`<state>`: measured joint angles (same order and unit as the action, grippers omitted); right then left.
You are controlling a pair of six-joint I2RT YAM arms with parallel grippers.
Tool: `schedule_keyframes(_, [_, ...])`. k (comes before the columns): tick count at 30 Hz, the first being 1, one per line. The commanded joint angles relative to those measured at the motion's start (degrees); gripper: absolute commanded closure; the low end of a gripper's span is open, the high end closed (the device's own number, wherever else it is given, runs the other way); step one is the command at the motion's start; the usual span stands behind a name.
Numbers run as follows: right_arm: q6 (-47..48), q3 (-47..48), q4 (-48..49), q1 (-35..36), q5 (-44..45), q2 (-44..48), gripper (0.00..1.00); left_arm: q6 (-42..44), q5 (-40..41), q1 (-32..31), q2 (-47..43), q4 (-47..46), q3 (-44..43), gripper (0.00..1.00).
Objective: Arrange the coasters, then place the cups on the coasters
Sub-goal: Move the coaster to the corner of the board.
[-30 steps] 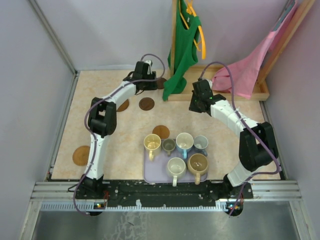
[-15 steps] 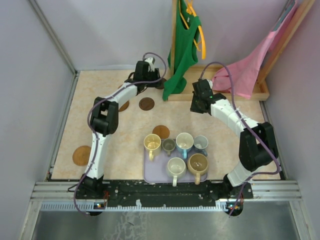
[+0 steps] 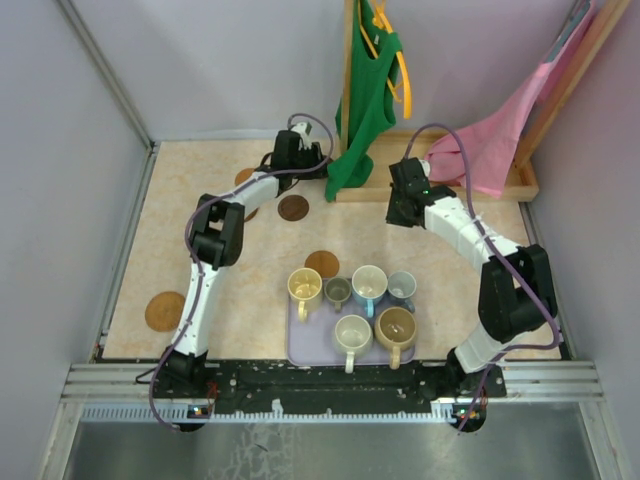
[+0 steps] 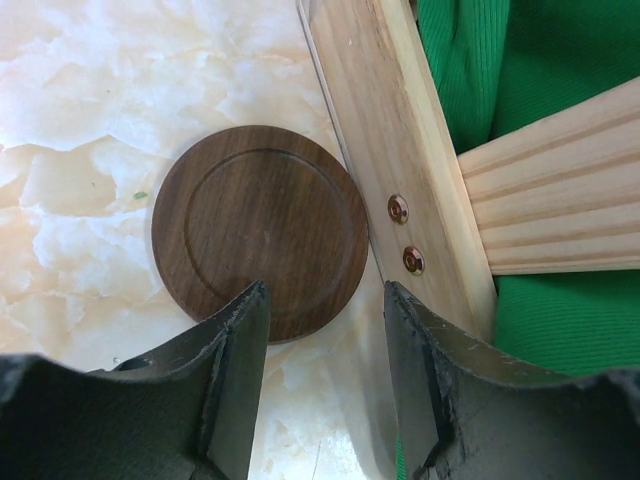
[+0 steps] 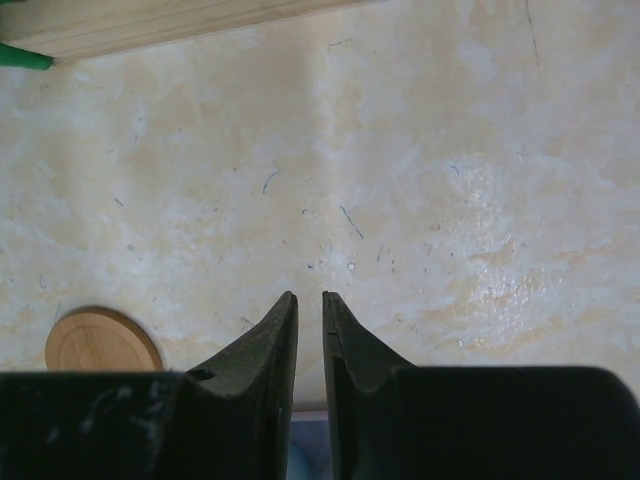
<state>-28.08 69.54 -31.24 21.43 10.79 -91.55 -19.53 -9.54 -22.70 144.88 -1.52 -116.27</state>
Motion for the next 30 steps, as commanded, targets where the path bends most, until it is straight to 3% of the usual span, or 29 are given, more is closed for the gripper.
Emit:
schedule_keyframes(1, [1.1, 2.8, 0.0, -0.5, 1.2, 2.0, 0.83, -1.7, -0.9, 0.6, 1.5, -3.2, -1.9, 0.44])
schedule_keyframes(7, [0.6, 2.7, 0.1, -0.6, 1.0, 1.6, 0.83, -1.6, 0.6, 0.8, 2.8, -0.5, -3.5, 0.43])
schedule_keyframes(21, [0.1, 3.7, 1.1, -0.6, -1.2, -0.5, 0.83, -1.0, 18.6, 2.5, 0.8, 13.1, -2.9, 0.45])
schedule_keyframes(30, [0.3, 4.2, 2.5, -0.6, -3.1, -1.6, 0.83, -2.8, 23.9, 6.1, -4.6, 15.7, 4.2, 0.46])
